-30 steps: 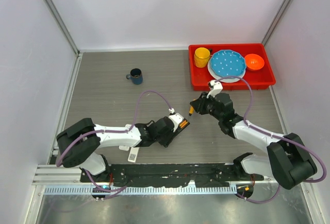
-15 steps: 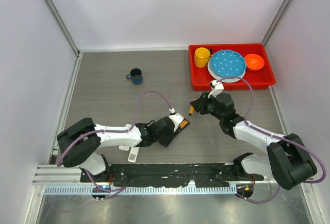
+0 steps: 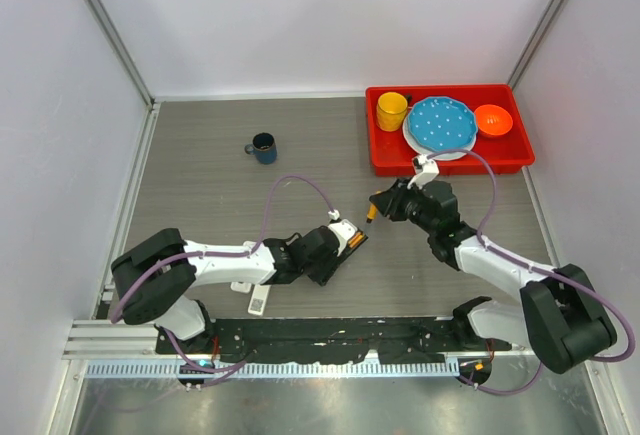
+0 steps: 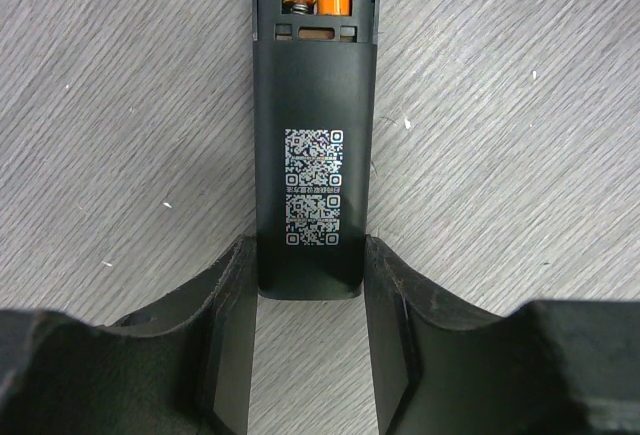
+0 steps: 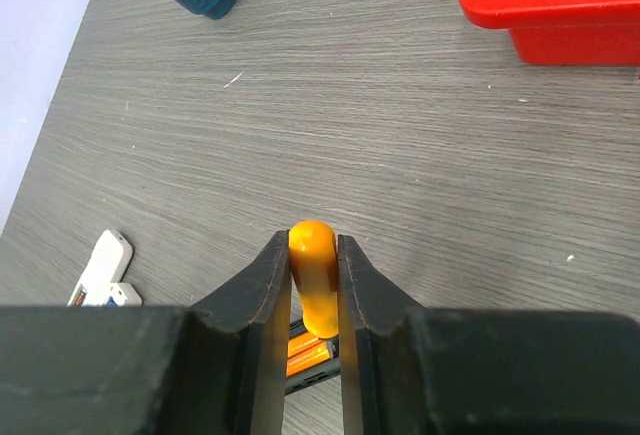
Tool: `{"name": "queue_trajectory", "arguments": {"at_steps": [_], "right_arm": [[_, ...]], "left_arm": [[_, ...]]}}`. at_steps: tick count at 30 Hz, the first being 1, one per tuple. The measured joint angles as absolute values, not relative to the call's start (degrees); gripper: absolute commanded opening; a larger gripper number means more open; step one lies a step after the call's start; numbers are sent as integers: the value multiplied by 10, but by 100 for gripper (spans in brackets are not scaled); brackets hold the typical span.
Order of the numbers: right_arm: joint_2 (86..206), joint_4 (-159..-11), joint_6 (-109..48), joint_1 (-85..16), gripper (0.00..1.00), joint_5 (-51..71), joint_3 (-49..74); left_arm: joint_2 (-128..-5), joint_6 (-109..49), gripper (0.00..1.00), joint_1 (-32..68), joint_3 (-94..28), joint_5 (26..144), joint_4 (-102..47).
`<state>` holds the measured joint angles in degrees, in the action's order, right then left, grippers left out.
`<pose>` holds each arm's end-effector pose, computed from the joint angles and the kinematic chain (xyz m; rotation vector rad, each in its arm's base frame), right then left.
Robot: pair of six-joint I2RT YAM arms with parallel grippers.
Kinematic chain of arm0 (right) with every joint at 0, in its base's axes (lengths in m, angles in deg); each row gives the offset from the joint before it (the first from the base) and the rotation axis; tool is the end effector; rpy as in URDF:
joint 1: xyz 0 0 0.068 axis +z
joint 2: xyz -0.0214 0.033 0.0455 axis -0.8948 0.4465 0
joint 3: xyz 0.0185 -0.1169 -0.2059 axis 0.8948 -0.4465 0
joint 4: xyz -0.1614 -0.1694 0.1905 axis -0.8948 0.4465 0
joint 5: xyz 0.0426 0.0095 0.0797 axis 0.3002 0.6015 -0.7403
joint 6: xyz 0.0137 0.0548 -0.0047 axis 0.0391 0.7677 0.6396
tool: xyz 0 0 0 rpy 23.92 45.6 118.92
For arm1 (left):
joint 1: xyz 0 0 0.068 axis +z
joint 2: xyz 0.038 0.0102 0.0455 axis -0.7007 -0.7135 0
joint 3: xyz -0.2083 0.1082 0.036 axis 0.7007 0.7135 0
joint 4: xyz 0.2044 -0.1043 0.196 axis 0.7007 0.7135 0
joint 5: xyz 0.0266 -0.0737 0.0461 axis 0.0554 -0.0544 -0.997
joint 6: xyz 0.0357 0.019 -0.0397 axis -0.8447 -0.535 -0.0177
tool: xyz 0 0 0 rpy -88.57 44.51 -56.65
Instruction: Unload the batteries from the remote control
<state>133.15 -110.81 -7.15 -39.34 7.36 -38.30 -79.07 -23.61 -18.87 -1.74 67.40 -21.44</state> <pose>0.2637 0.1262 0.1338 -0.0284 1.9708 0.8087 0.1504 -0.2853 0.0817 0.9057 2.3275 -0.4106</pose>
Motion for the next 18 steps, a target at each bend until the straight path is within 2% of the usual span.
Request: {"name": "queue_trajectory", "arguments": {"at_steps": [8, 13, 18], "right_arm": [[1311, -1099, -55, -394, 1, 72, -383], [1298, -1097, -1, -380, 2, 1, -383], [1296, -1079, 9, -377, 1, -17, -383]], "left_arm": [[-793, -236, 0, -189, -21, 676, -210], [-804, -236, 0, -188, -30, 674, -210], [-809, -236, 0, -188, -35, 674, -211]]}}
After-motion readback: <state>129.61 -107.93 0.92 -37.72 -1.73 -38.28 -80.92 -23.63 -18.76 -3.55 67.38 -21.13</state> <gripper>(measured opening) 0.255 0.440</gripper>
